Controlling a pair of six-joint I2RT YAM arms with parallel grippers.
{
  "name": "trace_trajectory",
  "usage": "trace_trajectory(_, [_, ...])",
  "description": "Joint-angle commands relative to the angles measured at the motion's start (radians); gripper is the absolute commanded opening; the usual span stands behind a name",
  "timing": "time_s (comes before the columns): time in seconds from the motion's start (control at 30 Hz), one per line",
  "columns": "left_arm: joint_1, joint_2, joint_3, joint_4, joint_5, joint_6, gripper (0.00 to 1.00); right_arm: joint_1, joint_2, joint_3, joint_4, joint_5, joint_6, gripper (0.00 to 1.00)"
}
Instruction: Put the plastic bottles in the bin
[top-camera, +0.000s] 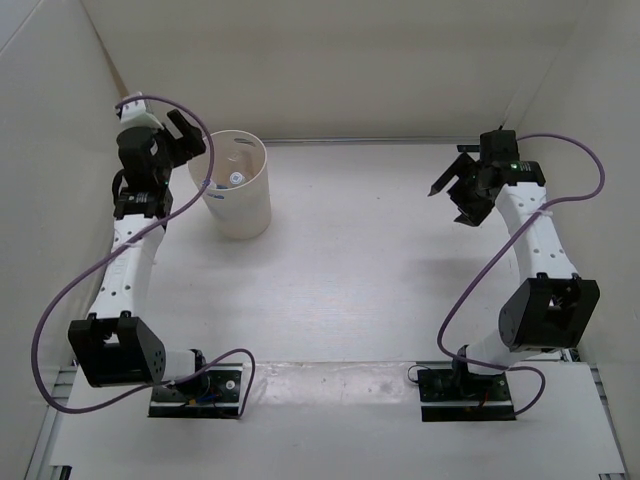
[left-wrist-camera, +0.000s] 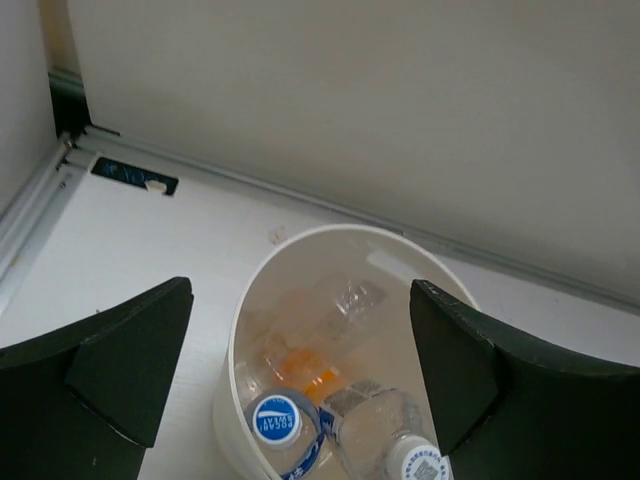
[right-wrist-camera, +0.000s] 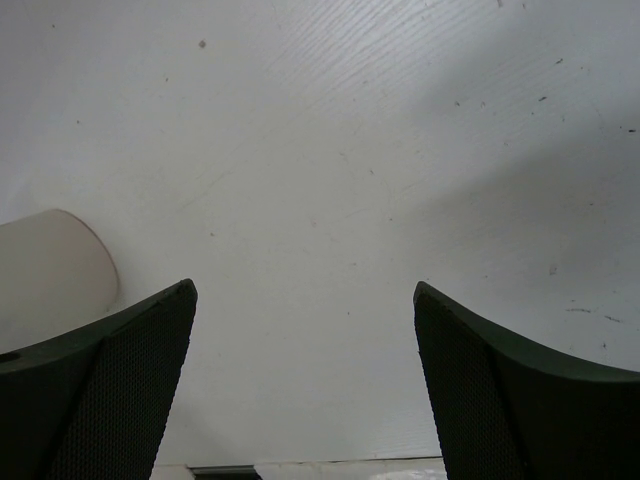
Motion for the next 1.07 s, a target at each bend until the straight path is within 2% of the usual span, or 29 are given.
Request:
trace_trajectory(0.0, [0.000,-0.043,0.090,-0.033,-0.060,0.063,1.00,-0.001,-0.040,-0.024,-0.005,-0.023,-0.021,0.90])
trace_trajectory(0.17, [0.003,-0.086,0.063,-0.142,-0.231,0.006,1.00,0.003,-0.059,-0.069,0.012,-0.031,-0.008,0.90])
trace_trajectory(0.27, [0.003,-0.132,-0.014,-0.217,-0.387,-0.071,1.00,0.012,-0.062,-0.081,0.015,-0.031,-0.002,0.90])
trace_trajectory(0.3, [0.000,-0.146,-0.031,-0.252,-0.509,-0.116,1.00,0.018,-0.062,-0.081,0.016,-0.033,-0.002,0.90])
trace_trajectory(0.43, [0.002,-0.215,-0.134,-0.321,-0.611,-0.113,1.00,0.030,-0.065,-0.086,0.018,-0.031,-0.005,0.90])
trace_trajectory(0.5, [0.002,-0.232,-0.178,-0.369,-0.695,-0.159,1.00,0.041,-0.070,-0.089,0.018,-0.031,-0.005,0.90])
trace_trajectory(0.73, [0.000,-0.293,-0.252,-0.441,-0.783,-0.179,1.00,0.056,-0.071,-0.104,0.028,-0.040,0.005,0.90])
trace_trajectory(1.03, [0.003,-0.342,-0.396,-0.481,-0.788,-0.265,1.00,0.073,-0.067,-0.089,0.030,-0.045,-0.010,0.90])
